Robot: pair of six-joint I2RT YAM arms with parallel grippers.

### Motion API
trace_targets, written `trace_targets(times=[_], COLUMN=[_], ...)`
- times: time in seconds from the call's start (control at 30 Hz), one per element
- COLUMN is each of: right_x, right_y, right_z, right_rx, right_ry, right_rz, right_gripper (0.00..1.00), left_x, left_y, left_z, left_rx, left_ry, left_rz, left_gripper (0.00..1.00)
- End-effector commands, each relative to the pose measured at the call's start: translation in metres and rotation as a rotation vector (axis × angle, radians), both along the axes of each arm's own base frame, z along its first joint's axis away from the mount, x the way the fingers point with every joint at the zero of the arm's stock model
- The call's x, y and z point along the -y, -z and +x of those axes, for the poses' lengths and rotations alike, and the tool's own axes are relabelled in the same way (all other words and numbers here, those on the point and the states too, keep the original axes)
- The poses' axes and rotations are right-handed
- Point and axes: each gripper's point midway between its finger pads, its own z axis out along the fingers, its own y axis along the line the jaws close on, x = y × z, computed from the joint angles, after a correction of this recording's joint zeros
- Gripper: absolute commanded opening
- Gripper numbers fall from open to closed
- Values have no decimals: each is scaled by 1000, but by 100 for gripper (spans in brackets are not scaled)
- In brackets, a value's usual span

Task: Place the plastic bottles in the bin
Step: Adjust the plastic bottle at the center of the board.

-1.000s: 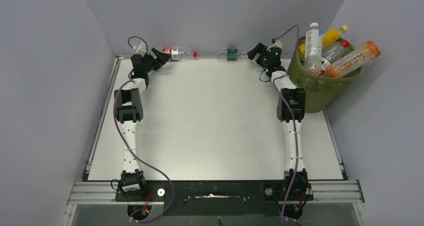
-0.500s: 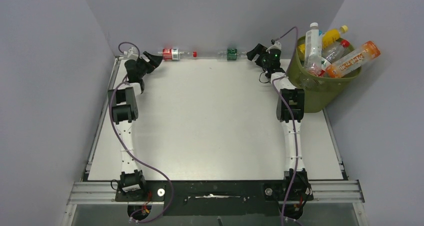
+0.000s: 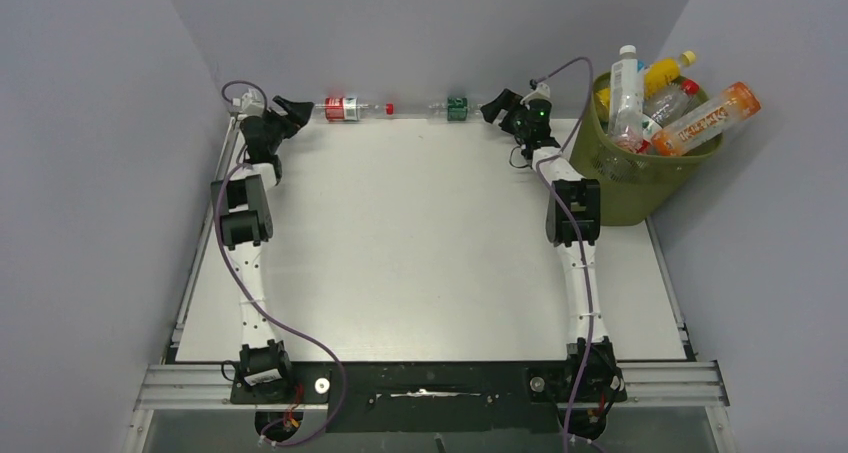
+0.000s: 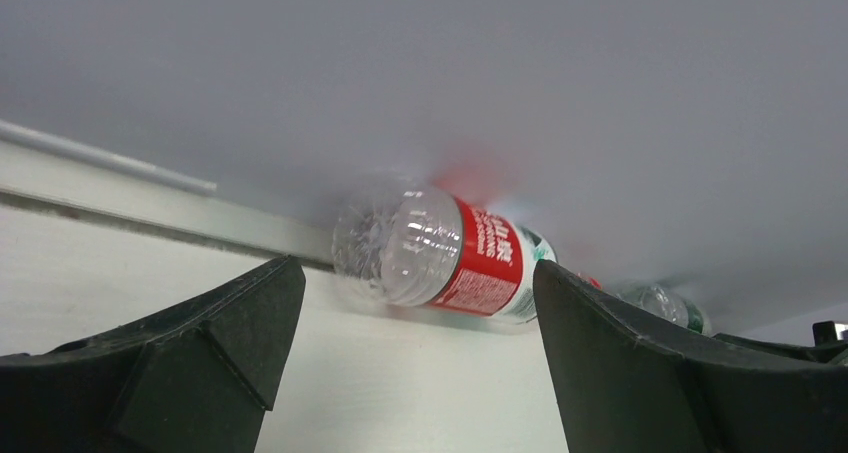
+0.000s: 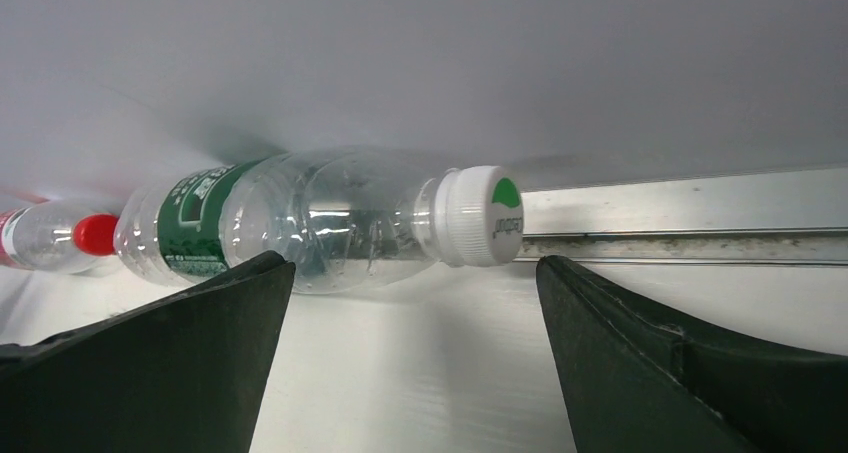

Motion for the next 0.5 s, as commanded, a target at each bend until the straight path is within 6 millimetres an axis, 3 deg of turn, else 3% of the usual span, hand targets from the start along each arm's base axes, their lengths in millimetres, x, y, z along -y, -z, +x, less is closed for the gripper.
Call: trace_targets(times=[0.0, 0.47], right_x=[-26, -96], right_y=[-35, -30], right_z=[6, -17], right_rx=[130, 119], right_ry=[-62, -191], right_rz=[-9, -47], right_gripper=[99, 100], left_x=[-9, -7], left_y=[-43, -35], left_z=[15, 29], left_rx=[166, 206], left_ry=[-24, -26], left_rz=[34, -6], left_gripper=[86, 86])
